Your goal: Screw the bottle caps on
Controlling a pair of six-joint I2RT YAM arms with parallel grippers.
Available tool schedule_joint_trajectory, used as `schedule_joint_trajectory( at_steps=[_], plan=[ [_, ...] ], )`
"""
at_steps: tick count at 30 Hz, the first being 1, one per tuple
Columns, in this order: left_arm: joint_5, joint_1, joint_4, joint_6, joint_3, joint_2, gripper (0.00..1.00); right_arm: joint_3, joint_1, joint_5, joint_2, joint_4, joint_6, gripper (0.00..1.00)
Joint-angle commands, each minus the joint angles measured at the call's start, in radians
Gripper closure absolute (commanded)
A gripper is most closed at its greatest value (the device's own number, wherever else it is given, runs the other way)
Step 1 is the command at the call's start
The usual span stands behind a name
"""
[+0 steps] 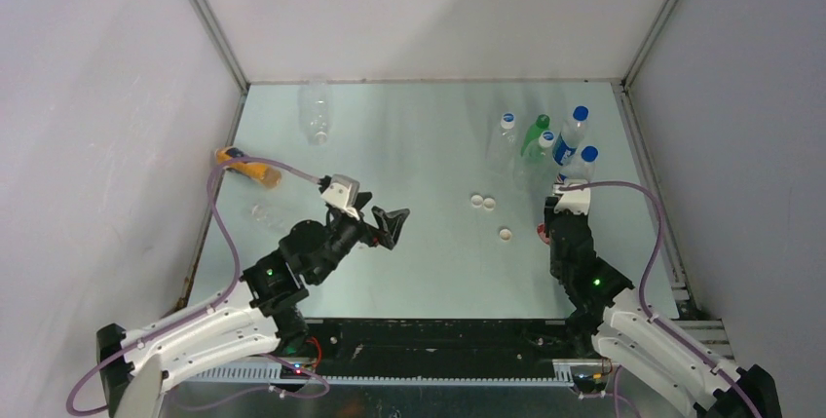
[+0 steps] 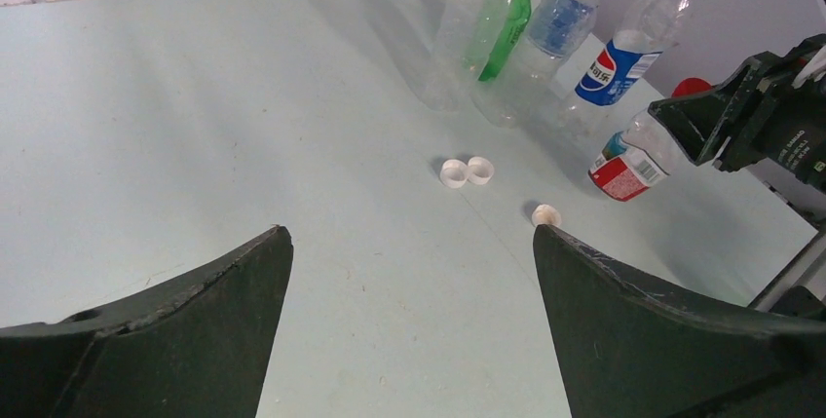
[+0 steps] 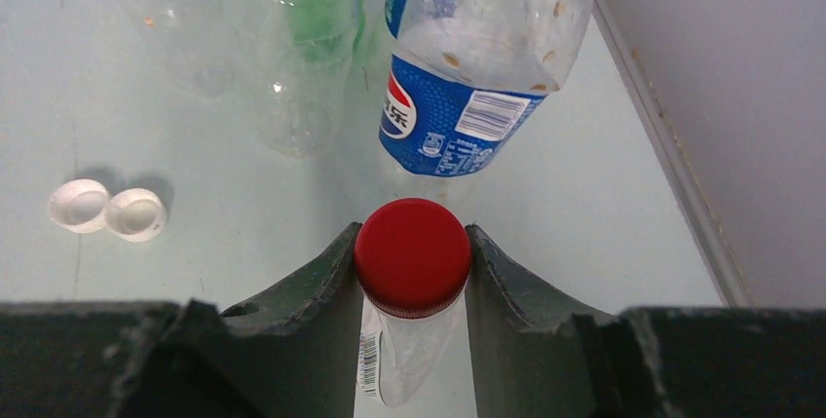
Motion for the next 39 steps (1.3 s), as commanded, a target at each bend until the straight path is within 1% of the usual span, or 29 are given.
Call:
schedule_joint_trajectory(
  at_steps=[1,5,8,12,22,24,30,39],
  plan=[
    [-0.038,0.001,0.024,-0.017,-0.017,-0.016,0.0,-0.022,-0.023,0.022,0.005,0.073,0.03,0.97],
    [-0.046,0.001,0.02,-0.013,-0.016,-0.025,0.0,-0.021,-0.029,-0.003,0.022,0.068,0.034,0.93],
    [-0.049,0.001,0.021,-0.013,-0.022,-0.034,0.0,-0.016,-0.03,-0.011,0.044,0.066,0.033,0.87],
    [-0.051,0.001,0.015,-0.011,-0.018,-0.038,0.0,0.004,-0.036,-0.041,0.071,0.033,0.042,0.83],
    [-0.057,0.002,0.001,-0.014,-0.019,-0.049,0.0,0.099,-0.05,-0.146,0.103,-0.119,0.07,0.83],
    [-0.057,0.001,0.003,-0.012,-0.019,-0.048,0.0,0.111,-0.052,-0.16,0.108,-0.144,0.073,0.82],
    [-0.052,0.002,0.005,-0.013,-0.019,-0.04,0.0,0.125,-0.055,-0.167,0.134,-0.15,0.054,0.77],
    [-0.056,0.001,0.002,-0.013,-0.024,-0.052,0.0,0.129,-0.055,-0.183,0.159,-0.129,0.035,0.66]
  ],
)
